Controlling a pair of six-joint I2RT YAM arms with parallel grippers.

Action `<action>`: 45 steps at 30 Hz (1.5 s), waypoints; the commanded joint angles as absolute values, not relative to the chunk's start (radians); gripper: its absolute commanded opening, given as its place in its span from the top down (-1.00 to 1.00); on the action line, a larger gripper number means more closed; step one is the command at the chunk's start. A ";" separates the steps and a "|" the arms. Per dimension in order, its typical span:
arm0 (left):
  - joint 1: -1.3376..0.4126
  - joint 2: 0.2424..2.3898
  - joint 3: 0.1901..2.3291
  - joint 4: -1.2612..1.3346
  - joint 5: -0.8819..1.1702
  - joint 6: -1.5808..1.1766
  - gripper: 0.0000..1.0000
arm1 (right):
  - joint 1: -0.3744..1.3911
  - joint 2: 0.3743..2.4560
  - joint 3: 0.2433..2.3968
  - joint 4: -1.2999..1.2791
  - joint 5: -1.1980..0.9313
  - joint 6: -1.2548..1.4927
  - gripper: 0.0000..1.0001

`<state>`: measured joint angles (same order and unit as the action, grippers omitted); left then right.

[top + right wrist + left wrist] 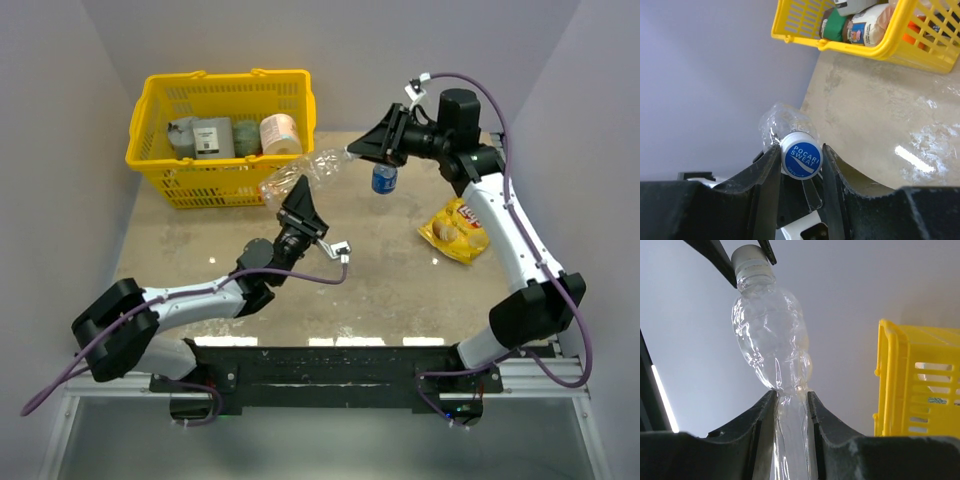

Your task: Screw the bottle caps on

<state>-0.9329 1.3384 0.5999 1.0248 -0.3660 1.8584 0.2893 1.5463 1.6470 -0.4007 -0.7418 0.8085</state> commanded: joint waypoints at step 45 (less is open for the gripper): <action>-0.706 1.088 1.137 -0.374 0.564 0.775 1.00 | 0.163 1.195 1.546 -1.397 -1.198 -1.780 -0.35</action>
<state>-0.7166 1.1049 1.0920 -0.3672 0.5198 0.6838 0.1509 1.1671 1.4811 -0.9733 -1.2140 -1.3380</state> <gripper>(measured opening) 0.329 0.685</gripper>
